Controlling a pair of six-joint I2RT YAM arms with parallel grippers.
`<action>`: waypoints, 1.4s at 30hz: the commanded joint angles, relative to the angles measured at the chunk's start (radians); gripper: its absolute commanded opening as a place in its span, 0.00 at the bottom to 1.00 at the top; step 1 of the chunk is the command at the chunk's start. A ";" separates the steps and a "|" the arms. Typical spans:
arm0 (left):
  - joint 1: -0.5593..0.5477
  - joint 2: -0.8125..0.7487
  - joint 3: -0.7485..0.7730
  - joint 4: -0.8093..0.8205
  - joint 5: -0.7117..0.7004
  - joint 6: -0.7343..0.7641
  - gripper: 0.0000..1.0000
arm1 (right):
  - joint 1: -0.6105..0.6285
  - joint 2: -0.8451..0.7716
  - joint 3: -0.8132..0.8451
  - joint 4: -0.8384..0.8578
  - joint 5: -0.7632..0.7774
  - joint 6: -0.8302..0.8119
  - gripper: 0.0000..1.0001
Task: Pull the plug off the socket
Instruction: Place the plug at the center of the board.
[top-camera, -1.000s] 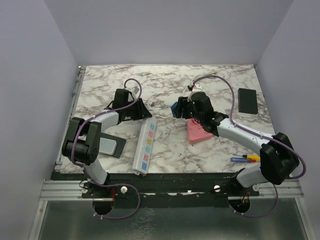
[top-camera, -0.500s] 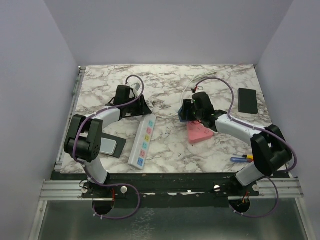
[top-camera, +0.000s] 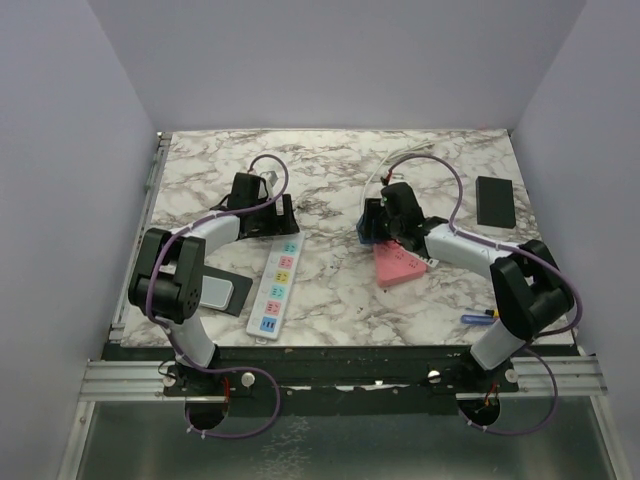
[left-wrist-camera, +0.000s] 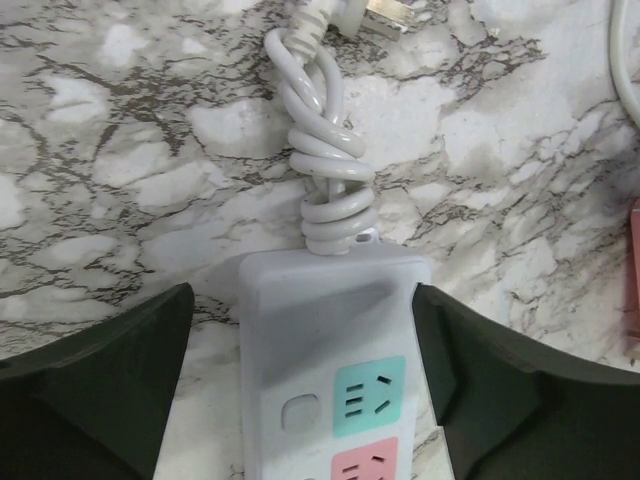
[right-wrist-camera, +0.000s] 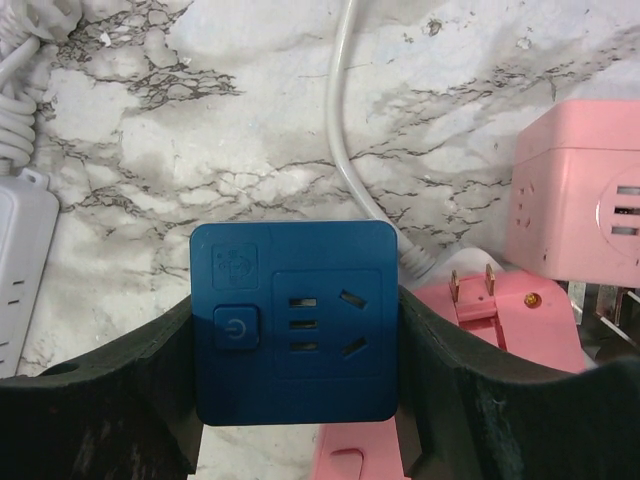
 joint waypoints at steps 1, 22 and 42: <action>0.000 -0.063 0.016 -0.028 -0.100 0.041 0.99 | -0.005 0.048 0.039 -0.002 -0.039 -0.002 0.33; -0.001 -0.175 -0.011 -0.022 -0.191 0.047 0.99 | -0.006 0.085 0.063 0.012 -0.054 -0.013 0.89; 0.004 -0.350 -0.093 0.100 -0.424 0.036 0.99 | -0.147 -0.194 -0.017 -0.008 -0.041 -0.008 1.00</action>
